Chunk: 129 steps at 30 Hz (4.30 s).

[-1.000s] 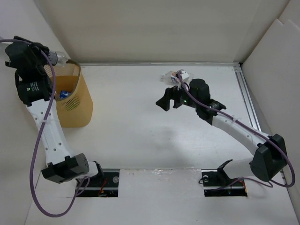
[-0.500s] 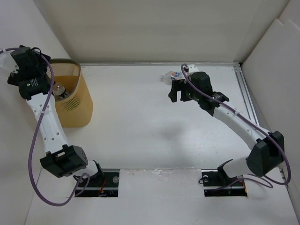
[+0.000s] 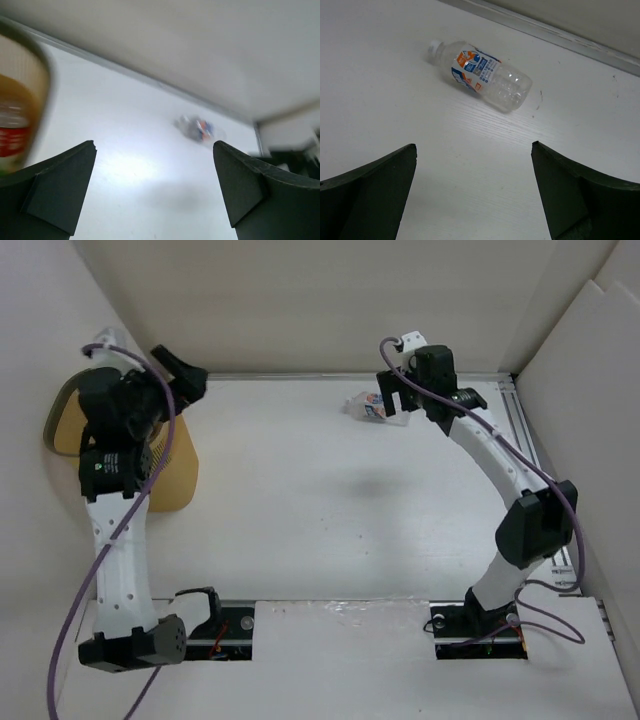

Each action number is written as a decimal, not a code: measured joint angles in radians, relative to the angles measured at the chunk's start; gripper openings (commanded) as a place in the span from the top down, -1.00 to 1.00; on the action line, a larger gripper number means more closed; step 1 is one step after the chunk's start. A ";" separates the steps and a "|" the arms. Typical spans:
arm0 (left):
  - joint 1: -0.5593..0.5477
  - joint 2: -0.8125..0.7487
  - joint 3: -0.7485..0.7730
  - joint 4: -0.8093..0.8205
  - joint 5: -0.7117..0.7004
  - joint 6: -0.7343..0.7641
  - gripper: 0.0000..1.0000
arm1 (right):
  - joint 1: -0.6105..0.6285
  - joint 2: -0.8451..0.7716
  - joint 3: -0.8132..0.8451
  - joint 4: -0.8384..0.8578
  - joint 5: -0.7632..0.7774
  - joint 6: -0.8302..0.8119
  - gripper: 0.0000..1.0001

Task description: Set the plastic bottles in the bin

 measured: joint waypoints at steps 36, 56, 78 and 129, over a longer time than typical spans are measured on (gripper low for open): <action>-0.511 -0.025 -0.472 0.120 0.232 0.190 -1.00 | -0.200 0.957 0.977 -0.505 -0.360 -0.920 -0.95; -0.511 -0.085 -0.542 0.132 0.204 0.186 -1.00 | -0.187 0.968 0.929 -0.519 -0.379 -0.949 -1.00; -0.511 -0.086 -0.542 0.136 0.216 0.187 -1.00 | -0.165 0.972 0.938 -0.496 -0.352 -0.940 -0.25; -0.608 0.076 -0.478 0.859 0.276 -0.211 0.27 | 0.245 -0.216 -0.385 0.684 -1.007 0.395 0.46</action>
